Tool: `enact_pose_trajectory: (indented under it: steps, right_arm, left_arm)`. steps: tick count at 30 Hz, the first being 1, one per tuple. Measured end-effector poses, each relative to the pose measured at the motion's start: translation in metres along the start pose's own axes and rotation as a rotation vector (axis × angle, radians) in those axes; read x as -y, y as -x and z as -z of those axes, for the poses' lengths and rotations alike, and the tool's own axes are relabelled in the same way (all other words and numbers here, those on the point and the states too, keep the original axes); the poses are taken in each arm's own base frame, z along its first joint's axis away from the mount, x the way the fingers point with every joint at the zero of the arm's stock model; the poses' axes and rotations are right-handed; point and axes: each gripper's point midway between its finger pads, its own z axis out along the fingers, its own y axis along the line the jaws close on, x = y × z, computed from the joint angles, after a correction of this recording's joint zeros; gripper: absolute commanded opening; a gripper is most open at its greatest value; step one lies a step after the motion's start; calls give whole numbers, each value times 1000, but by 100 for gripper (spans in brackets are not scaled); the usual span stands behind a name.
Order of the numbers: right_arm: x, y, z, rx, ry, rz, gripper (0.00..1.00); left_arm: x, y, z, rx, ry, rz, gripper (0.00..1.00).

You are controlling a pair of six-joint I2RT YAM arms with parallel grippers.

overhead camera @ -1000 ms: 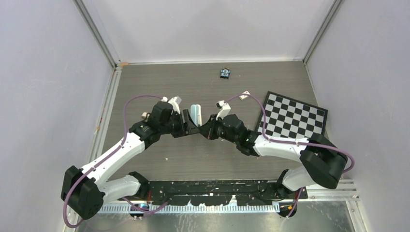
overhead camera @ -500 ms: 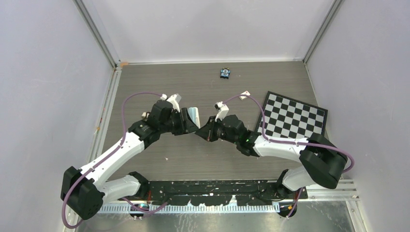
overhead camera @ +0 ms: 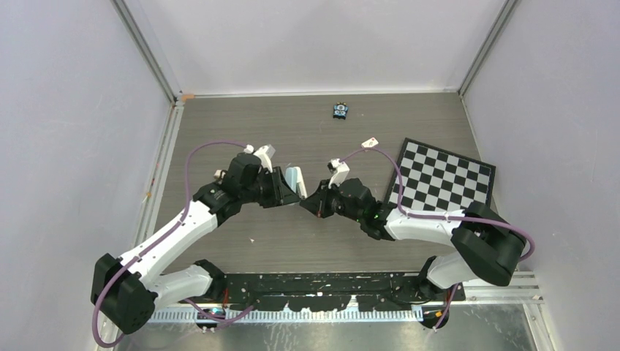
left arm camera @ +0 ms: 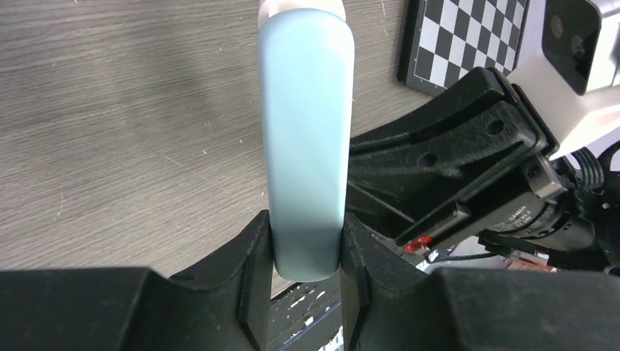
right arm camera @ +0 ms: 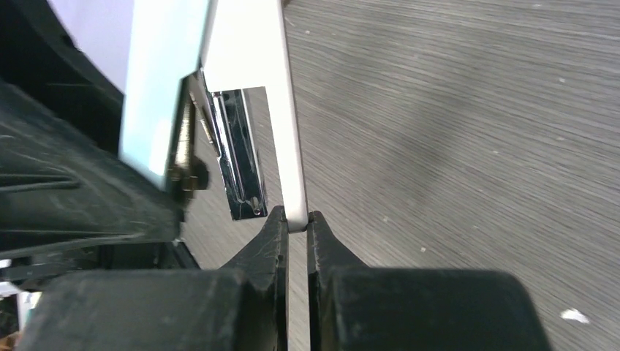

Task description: Load the staples into the stapler

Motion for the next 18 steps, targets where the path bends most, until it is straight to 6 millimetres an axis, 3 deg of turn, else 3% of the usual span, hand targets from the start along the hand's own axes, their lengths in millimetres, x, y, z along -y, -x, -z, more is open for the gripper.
enact_pose_trajectory:
  steps: [18]
  right_arm:
    - [48, -6, 9, 12, -91, 35, 19]
  left_arm:
    - [2, -4, 19, -63, 33, -62, 0]
